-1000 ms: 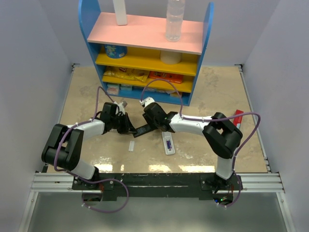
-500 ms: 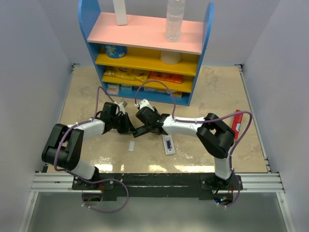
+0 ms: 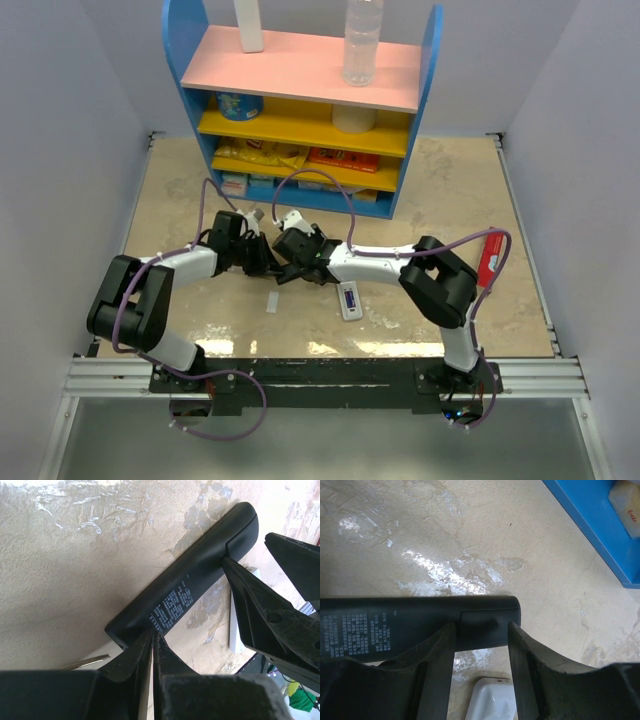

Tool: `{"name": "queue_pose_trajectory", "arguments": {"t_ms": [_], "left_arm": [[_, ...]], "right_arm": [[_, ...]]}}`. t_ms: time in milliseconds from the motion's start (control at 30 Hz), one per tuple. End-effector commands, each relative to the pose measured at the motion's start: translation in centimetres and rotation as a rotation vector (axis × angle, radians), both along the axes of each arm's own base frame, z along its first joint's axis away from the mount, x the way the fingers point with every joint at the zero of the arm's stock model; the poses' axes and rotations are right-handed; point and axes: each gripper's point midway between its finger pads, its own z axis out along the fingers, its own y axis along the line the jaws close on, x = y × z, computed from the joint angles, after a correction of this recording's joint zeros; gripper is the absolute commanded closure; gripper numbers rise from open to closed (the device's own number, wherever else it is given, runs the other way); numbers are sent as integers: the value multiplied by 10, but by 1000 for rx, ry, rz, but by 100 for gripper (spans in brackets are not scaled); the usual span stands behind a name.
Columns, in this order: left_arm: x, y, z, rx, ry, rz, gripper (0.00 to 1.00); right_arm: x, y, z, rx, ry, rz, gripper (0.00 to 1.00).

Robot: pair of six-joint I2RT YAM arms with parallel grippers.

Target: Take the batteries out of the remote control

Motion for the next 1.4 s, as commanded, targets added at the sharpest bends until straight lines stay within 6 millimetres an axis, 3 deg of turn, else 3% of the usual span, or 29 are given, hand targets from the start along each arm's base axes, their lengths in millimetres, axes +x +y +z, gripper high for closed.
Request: {"name": "queue_pose_trajectory", "arguments": {"t_ms": [0, 500, 867, 1233, 1367], "left_arm": [[-8, 14, -22, 100, 56, 19, 89], [-9, 15, -24, 106, 63, 22, 88], [-8, 14, -22, 102, 57, 21, 88], [-9, 13, -20, 104, 42, 15, 86], [-5, 6, -8, 67, 1, -10, 83]], "right_arm": [[11, -24, 16, -98, -70, -79, 53], [9, -27, 34, -54, -88, -101, 53], [-22, -56, 36, 30, -33, -142, 52], [-43, -45, 57, 254, 31, -103, 49], [-47, -43, 64, 325, 44, -98, 49]]}}
